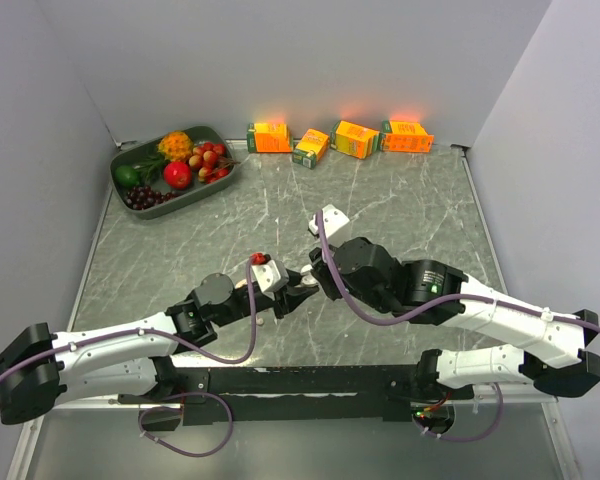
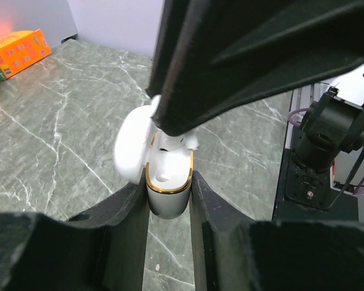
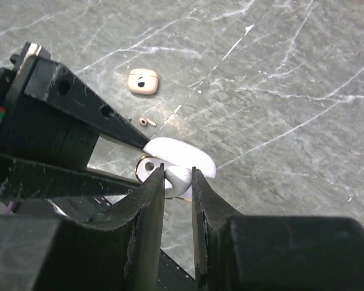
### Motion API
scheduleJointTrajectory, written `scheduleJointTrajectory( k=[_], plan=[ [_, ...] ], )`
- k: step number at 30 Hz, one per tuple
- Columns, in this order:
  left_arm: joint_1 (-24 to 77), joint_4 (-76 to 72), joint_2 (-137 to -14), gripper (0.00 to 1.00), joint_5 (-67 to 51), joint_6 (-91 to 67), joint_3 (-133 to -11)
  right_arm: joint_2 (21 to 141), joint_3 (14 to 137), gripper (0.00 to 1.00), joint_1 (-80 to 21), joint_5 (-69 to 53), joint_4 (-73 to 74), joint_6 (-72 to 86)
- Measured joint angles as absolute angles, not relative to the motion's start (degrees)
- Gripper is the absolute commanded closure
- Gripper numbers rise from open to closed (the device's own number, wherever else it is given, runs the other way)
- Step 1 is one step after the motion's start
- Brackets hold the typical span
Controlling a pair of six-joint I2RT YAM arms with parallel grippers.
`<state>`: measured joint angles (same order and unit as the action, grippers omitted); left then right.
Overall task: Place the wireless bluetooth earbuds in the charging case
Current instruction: Open the charging case.
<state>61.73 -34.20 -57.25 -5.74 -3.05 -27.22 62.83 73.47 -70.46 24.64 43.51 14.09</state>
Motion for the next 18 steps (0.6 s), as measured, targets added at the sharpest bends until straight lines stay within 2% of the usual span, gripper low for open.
scheduleJointTrajectory(
  k=[18],
  plan=[
    [62.35,-33.32,-58.70,0.99,-5.80,-4.80,-27.29,62.63,74.72,1.00,-70.24,26.24,42.94,12.86]
  ],
)
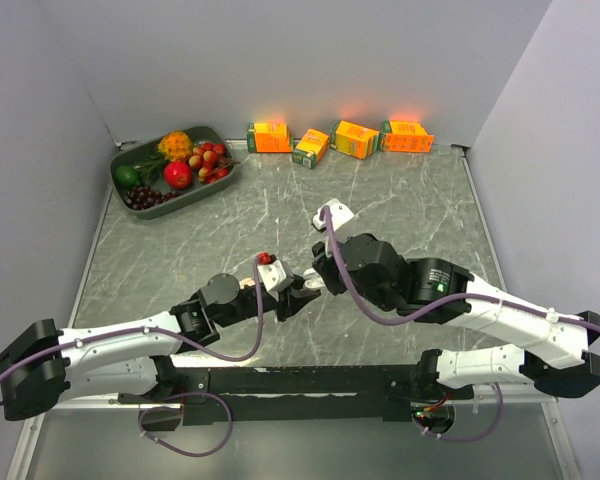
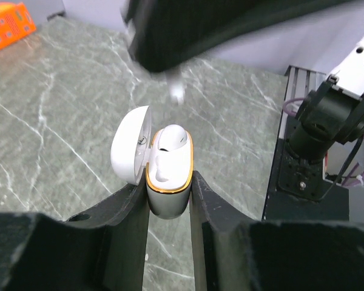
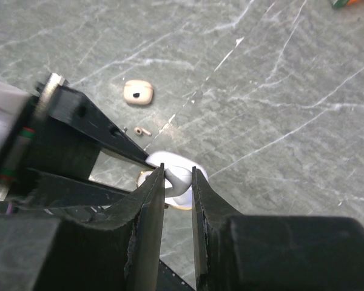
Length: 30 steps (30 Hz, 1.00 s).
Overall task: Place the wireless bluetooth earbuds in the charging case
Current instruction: Open the charging case, then place the earbud in the charging case.
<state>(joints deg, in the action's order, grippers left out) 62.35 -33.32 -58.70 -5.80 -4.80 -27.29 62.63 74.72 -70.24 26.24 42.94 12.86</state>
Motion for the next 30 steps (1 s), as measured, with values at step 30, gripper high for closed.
scheduleJointTrajectory(
  k=[30],
  plan=[
    [57.67,-35.33,-61.54,0.99,-14.09,-17.78,-28.99,61.76,72.29,1.00,-81.97,46.30,35.48,0.14]
  ],
)
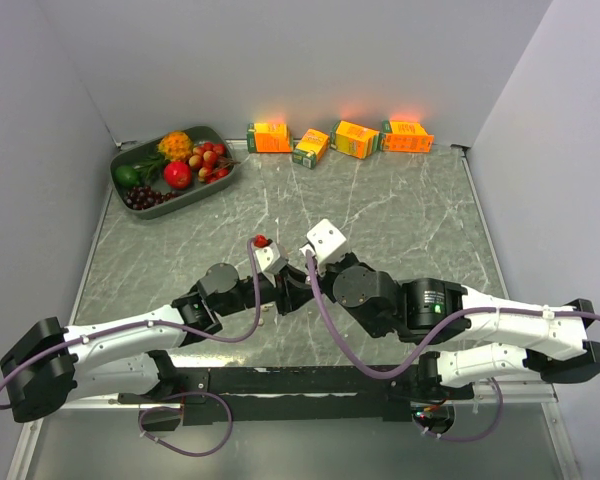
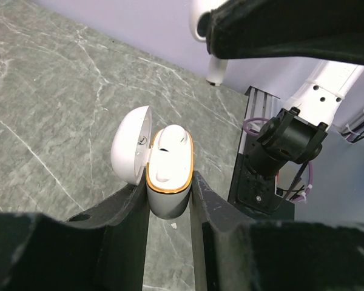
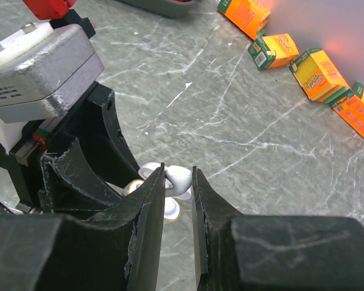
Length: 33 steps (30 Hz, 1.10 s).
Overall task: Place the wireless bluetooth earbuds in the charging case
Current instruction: Place the earbud in the charging case.
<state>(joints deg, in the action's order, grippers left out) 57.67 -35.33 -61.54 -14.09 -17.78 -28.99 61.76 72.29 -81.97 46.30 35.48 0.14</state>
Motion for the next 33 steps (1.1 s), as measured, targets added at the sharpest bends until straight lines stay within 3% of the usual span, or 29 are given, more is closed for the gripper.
scheduleJointTrajectory(
  k=[33],
  plan=[
    [56.82,-37.12,-60.07,0.99,-15.33,-17.74,-28.95,65.04,70.04,1.00,-83.40,46.52,33.41,2.63]
  ],
)
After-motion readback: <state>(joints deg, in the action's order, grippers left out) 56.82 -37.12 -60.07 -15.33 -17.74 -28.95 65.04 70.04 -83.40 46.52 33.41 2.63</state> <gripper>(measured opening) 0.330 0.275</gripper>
